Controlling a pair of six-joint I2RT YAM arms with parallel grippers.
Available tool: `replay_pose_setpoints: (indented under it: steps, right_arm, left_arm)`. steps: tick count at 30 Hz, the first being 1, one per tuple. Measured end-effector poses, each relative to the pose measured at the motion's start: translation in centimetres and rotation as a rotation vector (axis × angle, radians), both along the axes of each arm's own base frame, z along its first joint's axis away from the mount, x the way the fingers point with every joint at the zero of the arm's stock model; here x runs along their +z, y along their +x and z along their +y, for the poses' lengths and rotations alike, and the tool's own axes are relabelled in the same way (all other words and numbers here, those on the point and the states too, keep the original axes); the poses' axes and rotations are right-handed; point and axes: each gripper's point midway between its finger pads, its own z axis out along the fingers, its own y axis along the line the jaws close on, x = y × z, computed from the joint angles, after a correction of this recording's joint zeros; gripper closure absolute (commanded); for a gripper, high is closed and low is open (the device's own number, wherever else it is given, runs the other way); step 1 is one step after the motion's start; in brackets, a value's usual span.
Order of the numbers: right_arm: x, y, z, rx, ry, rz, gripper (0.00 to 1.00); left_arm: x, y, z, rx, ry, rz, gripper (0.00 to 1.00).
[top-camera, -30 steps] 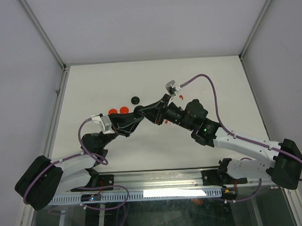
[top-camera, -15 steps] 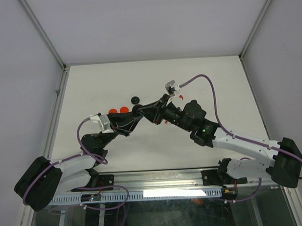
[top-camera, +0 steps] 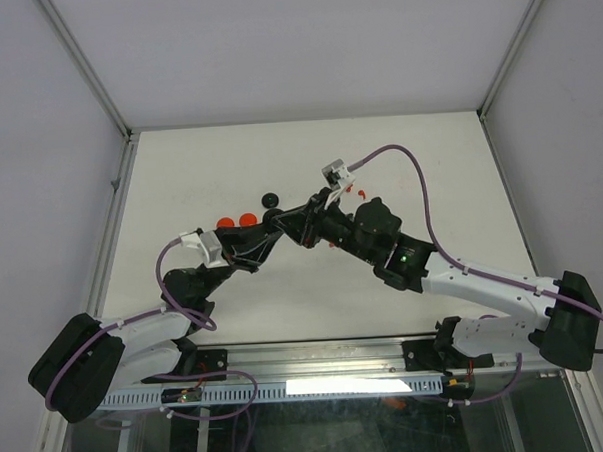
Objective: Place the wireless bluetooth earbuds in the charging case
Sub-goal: Place the earbud in the charging case.
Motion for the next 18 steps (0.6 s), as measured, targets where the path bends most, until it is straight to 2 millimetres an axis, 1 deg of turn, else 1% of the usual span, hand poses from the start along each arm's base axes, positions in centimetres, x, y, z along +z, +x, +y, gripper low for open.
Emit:
replay_pose_setpoints:
  steps: [5, 18]
  right_arm:
    - [-0.1, 0.0, 0.3, -0.011, -0.011, 0.006, 0.83]
    - [-0.9, 1.0, -0.3, -0.096, 0.000, 0.050, 0.83]
  left_arm:
    - [0.0, 0.1, 0.1, 0.011, 0.006, -0.009, 1.00]
    - [-0.7, 1.4, 0.4, 0.048, -0.029, 0.067, 1.00]
